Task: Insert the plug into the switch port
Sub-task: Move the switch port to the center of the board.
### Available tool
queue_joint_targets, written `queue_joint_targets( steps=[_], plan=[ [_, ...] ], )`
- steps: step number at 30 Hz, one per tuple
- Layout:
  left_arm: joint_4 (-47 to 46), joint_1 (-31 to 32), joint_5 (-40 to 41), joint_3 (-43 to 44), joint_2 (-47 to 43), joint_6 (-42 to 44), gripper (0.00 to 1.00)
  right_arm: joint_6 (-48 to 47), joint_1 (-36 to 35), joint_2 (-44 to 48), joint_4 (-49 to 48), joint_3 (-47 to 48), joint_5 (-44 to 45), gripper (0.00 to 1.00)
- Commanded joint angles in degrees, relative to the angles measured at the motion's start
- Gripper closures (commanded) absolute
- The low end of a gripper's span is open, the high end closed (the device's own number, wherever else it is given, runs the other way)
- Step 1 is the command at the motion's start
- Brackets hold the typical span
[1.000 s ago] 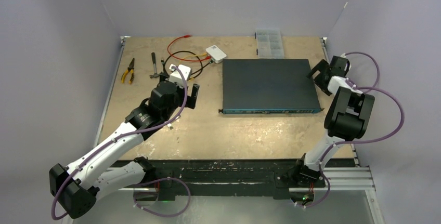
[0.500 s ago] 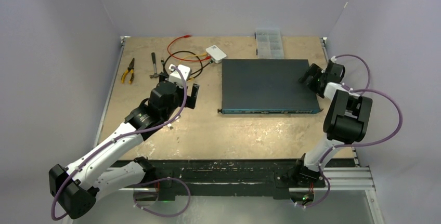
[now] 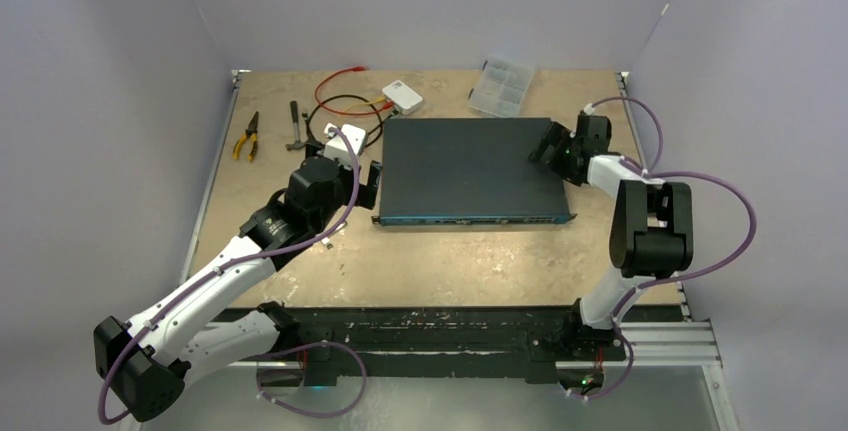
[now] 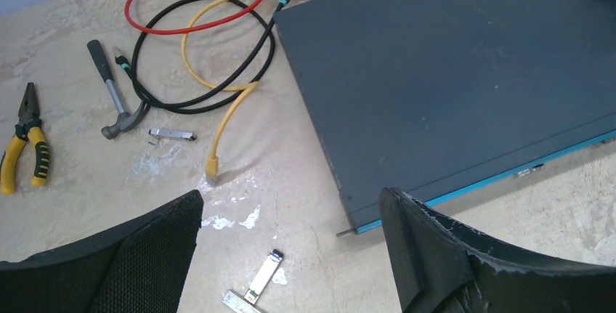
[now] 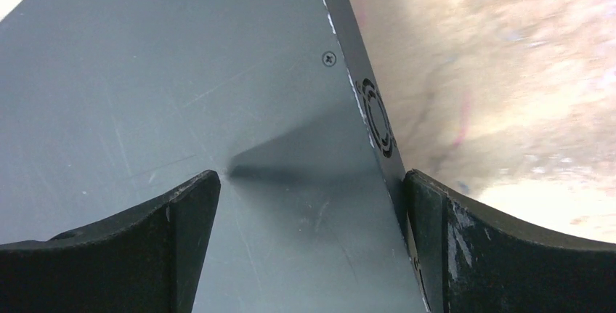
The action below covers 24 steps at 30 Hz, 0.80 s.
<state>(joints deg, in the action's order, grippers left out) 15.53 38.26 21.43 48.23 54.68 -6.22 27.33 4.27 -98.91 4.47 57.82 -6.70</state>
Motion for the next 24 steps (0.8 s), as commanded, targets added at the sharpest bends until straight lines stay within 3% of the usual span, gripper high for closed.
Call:
queue_joint_targets(
  steps=[1,9,18,24],
  plan=[
    [-1.1,-0.4,0.6,1.5,-0.2,0.5,0.10,6.7,-5.8,4.2,-9.2,2.3,-14.2,0.04],
    [0.8,-0.5,0.1,2.4,4.0,-2.8,0.05,4.0,-6.6,6.4,-8.2,1.3,-11.7,0.03],
    [7.2,-3.8,3.3,1.0,9.3,-17.5,0.01,-1.8,-6.6,12.9,-5.5,-0.8,0.3,0.02],
    [11.7,-9.7,5.0,-3.1,10.5,-26.2,0.02,-2.9,-6.8,18.7,-9.1,-5.8,0.1,0.02]
  ],
)
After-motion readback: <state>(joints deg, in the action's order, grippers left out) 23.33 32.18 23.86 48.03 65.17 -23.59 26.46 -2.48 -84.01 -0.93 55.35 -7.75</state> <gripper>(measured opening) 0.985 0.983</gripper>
